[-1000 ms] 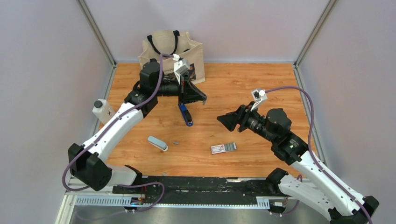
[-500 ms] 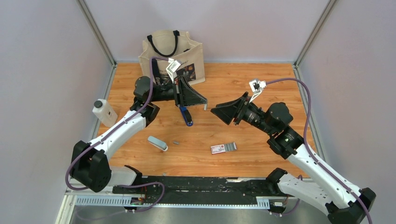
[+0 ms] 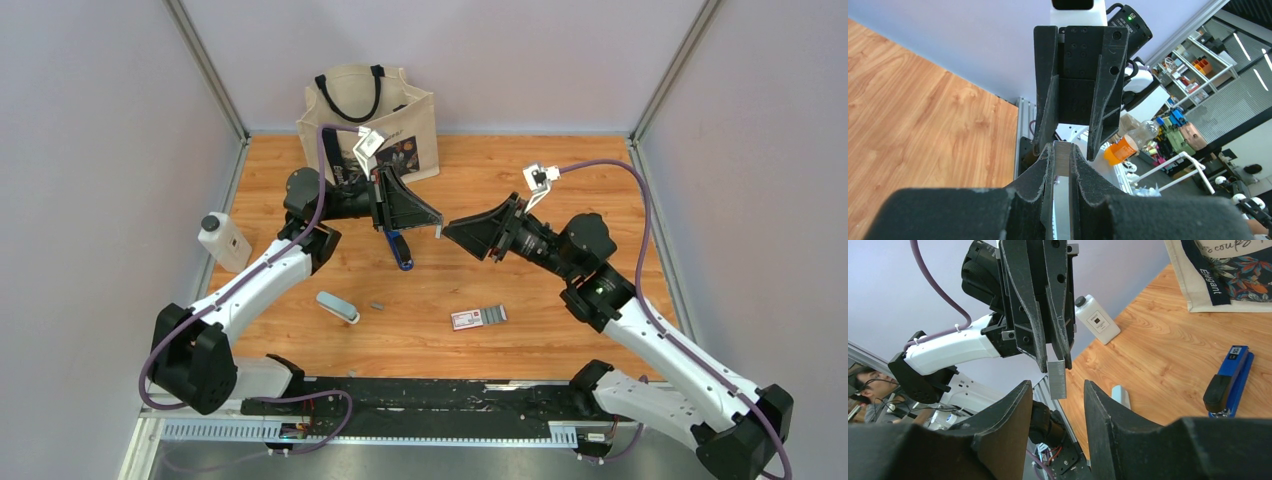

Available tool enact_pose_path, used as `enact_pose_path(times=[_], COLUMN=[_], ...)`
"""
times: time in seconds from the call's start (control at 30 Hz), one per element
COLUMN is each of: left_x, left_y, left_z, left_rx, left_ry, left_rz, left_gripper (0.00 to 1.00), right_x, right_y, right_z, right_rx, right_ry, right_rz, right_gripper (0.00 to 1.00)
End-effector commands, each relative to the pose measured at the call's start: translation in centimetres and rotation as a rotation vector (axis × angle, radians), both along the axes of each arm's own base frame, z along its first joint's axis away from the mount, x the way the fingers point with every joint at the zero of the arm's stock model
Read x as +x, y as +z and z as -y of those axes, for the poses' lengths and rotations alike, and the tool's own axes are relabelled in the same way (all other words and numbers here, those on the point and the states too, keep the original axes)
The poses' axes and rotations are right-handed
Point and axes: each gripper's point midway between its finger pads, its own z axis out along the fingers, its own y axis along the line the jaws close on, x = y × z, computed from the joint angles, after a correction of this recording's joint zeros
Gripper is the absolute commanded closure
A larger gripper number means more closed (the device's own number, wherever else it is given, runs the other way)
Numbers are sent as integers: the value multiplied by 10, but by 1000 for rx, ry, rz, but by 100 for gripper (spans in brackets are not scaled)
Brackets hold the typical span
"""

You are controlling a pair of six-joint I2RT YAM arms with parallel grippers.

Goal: Unload the staples from the stapler

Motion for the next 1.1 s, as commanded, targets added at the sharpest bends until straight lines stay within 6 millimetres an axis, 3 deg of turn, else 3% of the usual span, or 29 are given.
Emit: enact_pose_path(times=[0.0,0.53,1.07], left_x=[-9,-8,-8], left_y=[11,10,1], left_z=[-4,-3,-3], left_rx=[-28,-21,13], left_ry=[-11,-7,-7], left_rz=[64,76,93], left_gripper=[82,82,75], right_x=[-3,0,3], right_y=[17,4,-5], right_z=[-3,-11,-14], right_rx=[64,51,28], right_ry=[36,55,44], right_rz=[29,7,-8], right_gripper=[56,64,81])
